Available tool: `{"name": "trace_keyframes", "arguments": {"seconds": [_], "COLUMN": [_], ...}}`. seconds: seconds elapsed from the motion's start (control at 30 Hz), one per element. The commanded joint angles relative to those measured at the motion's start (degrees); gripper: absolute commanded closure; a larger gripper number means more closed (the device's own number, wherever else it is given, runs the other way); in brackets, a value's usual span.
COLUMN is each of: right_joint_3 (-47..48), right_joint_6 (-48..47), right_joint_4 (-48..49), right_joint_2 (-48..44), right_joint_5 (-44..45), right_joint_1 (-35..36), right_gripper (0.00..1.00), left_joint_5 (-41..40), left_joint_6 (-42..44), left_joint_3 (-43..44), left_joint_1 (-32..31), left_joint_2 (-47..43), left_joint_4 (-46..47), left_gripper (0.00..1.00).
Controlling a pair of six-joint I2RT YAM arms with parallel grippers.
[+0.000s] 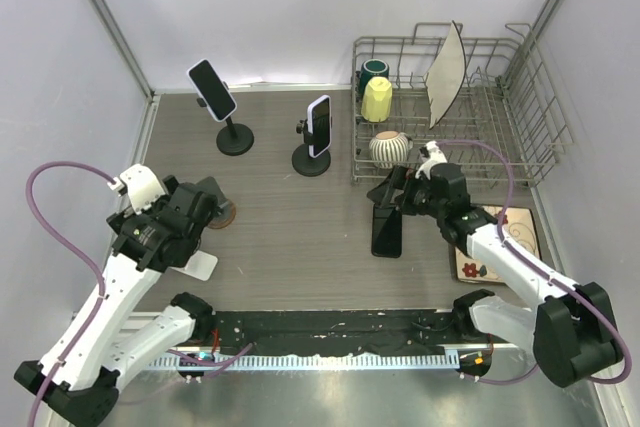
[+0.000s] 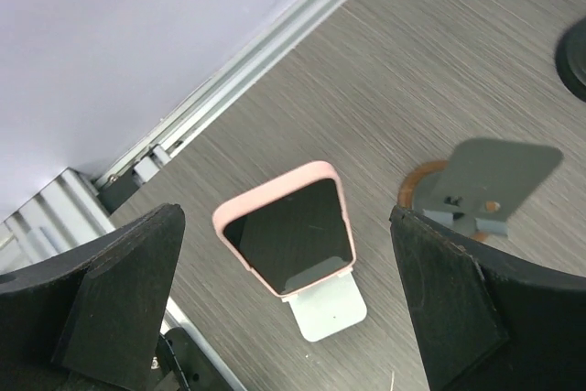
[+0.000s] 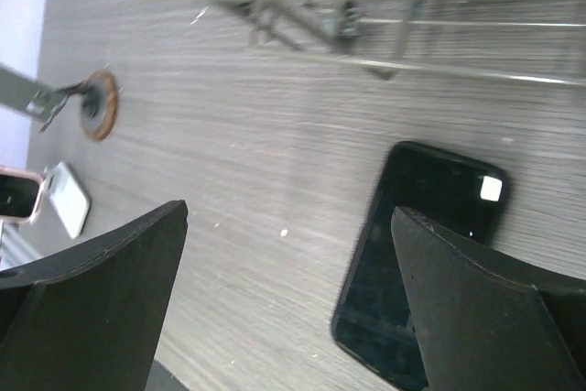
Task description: Remove the phone from the phone stand
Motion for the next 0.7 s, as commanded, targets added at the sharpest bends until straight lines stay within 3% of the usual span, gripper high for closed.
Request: {"name": "trace_keyframes", "arguments": {"seconds": [0.0,0.13,0.27,0.4,0.67], "right_joint_3": [-1.1,-1.6,-2.9,-4.0,-4.5], "right_joint_6": [-1.4,-4.6,-6.0,-6.5,-7.6], "right_joint_4": [8.6,8.8,9.1,10.9,11.5], "right_joint_2": [-2.1,-3.5,-4.8,-5.7,-6.2], "right_joint_5": [0.2,2.3,4.3,2.8,1.6], "right_joint_1": [5.2,8.9,11.3,12.2,13.0], "right_gripper": [0.01,0.01,0.01,0.01,0.01], "left_joint_5": [-3.5,-2.0,-0.3,-1.9,-2.3], "left_joint_6": [-4.5,-4.5,-5.0,-11.2,-14.2], "left_joint_3": [-1.0,-3.0,-6.1,-7.2,-10.7], "left_joint_1": [4.5,9.8,10.3,10.4,10.3], "left_joint_2": [0.8,0.6,0.4,2.5,3.1], "left_joint_4": [0.0,3.9,9.4,7.3,11.2], "left_gripper": [0.0,0.0,0.0,0.0,0.0]}}
